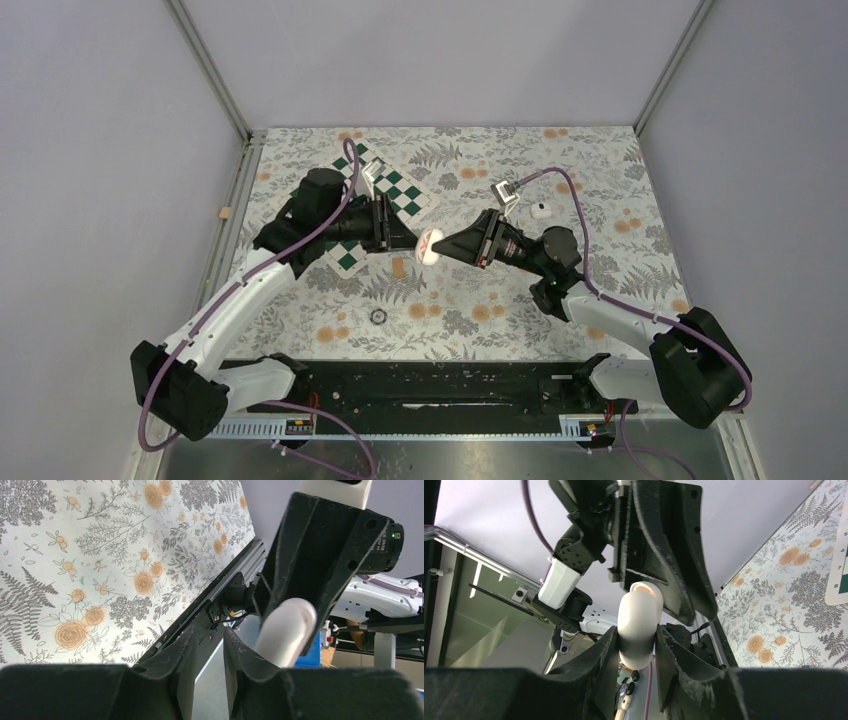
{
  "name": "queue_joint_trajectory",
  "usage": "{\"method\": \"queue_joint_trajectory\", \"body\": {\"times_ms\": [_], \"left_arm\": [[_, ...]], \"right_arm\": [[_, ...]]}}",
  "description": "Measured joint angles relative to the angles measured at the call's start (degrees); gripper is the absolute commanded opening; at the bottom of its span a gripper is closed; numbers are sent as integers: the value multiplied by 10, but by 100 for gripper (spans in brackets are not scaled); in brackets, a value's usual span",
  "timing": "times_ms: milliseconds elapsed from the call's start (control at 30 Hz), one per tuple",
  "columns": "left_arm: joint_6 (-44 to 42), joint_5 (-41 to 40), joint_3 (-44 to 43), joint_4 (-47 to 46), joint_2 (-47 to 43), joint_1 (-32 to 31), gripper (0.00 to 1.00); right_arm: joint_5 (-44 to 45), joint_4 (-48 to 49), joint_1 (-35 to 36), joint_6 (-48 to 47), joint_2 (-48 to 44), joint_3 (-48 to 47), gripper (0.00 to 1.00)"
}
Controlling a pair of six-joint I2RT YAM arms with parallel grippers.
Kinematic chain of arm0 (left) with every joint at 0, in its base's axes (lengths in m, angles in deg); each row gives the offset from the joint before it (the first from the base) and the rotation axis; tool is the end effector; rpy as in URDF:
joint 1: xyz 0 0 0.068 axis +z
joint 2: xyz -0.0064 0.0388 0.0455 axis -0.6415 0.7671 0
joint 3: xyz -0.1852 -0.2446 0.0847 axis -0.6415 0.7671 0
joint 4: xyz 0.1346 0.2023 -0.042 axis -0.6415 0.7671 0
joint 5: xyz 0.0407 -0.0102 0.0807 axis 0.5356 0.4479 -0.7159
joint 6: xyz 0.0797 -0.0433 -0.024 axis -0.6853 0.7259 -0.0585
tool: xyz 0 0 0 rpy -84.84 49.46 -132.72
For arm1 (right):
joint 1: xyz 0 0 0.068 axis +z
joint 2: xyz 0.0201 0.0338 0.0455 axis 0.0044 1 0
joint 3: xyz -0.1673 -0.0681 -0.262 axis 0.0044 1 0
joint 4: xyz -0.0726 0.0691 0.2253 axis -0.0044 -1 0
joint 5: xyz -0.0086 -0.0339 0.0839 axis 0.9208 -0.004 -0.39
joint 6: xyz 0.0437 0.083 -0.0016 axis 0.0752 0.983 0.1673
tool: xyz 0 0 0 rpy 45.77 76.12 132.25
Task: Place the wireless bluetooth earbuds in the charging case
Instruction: Close the charging case, then place the charging case at the center of the board.
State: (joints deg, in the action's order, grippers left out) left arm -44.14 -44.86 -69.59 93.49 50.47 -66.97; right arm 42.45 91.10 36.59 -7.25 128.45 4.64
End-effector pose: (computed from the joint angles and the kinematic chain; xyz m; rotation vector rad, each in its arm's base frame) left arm 0.1967 -0.1620 0.3653 0.2100 2.2852 -1.4045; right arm 0.1802 0.1957 0.3664 -0.2904 1.4646 1.9231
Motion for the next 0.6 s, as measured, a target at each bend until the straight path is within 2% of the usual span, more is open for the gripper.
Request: {"method": "queue_joint_trajectory", "body": {"times_ms": [200,433,600], "left_arm": [[-18,-67,-55,53,0,-49,25],[-28,-102,-63,86,-13,-55,25],[-57,-162,-88,148,-18,-57,31]], "right_arm": [[1,-34,0,-19,-4,-6,0],[7,-74,1,-45,-17,-9,0],[39,-193,-8,-105,-48,-10,0]]}}
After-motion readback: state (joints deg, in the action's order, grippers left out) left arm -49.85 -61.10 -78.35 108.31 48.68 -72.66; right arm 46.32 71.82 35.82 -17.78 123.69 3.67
